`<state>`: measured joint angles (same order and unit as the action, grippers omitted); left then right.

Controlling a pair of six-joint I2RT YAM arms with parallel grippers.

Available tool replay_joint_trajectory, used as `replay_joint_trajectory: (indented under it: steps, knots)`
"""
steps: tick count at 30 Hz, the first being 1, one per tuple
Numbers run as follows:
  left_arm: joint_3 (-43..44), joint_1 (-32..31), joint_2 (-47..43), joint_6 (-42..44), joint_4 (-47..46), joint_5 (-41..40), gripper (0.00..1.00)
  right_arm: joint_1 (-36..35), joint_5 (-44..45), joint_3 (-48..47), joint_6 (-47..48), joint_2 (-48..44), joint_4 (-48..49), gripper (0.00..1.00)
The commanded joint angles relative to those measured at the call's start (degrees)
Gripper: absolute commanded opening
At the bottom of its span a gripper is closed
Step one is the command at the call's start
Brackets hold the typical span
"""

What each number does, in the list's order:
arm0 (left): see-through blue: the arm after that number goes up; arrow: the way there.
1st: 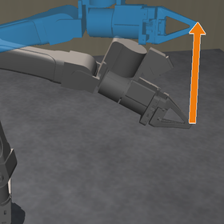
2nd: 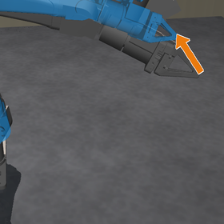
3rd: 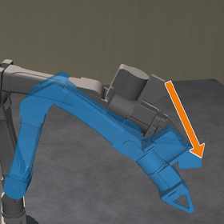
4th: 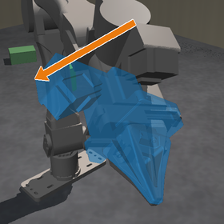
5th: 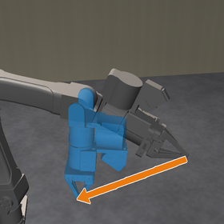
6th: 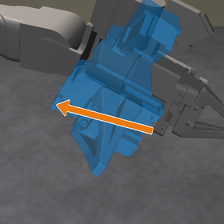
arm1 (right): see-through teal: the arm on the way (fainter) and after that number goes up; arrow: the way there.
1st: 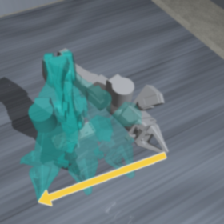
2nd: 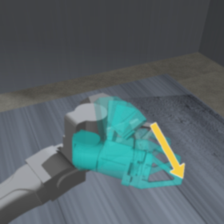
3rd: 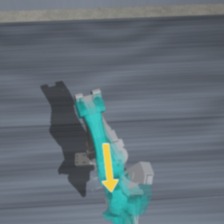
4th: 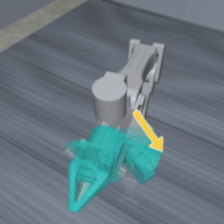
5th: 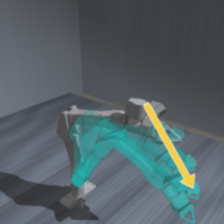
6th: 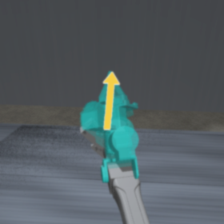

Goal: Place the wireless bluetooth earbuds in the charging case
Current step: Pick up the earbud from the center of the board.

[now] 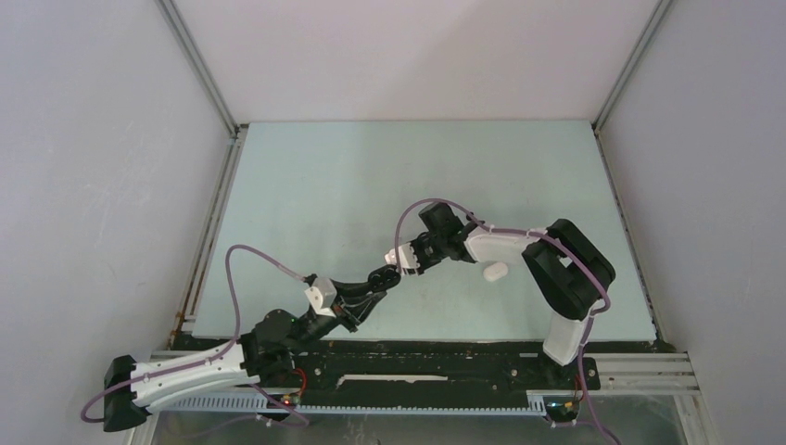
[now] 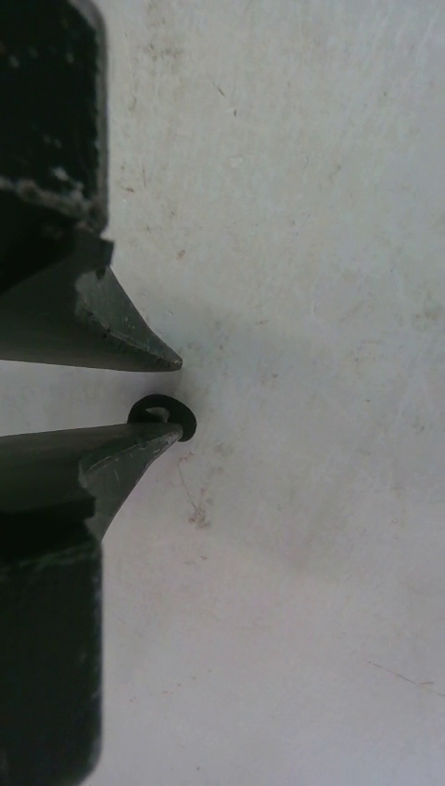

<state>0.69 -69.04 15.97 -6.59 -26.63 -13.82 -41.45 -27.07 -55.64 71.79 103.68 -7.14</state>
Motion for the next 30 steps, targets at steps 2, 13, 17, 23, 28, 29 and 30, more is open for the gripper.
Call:
replay_joint_trajectory:
  steps: [2,13,17,23,28,29,30]
  knots:
    - [-3.69,-0.22,-0.67,-0.61,-1.1,-0.26,0.0,-0.33,1.45,-3.11,1.27,3.16,0.58,0.3]
    - [-2.74,-0.22,-0.59,-0.37,-0.41,0.13,0.0,0.04,3.39,-5.45,0.24,4.0,1.14,0.25]
    - [-2.72,-0.22,-1.0,-0.45,0.14,0.16,0.0,0.77,2.37,-7.18,-1.55,2.86,-1.08,0.14]
    - [-2.32,-0.31,-1.28,0.09,0.84,0.56,0.0,1.17,1.49,-8.35,-5.28,1.31,-5.17,0.05]
    - [-2.19,-0.4,-0.97,0.63,0.62,0.99,0.0,3.56,-1.26,-8.3,-11.08,-3.49,-11.25,0.05]
    - [-2.14,-0.44,-0.59,0.81,0.42,1.07,0.0,4.45,-1.98,-8.3,-12.16,-4.98,-12.98,0.05]
    - [-2.1,-0.48,-0.13,1.06,0.15,1.17,0.0,5.44,-2.92,-8.32,-13.16,-6.64,-15.22,0.05]
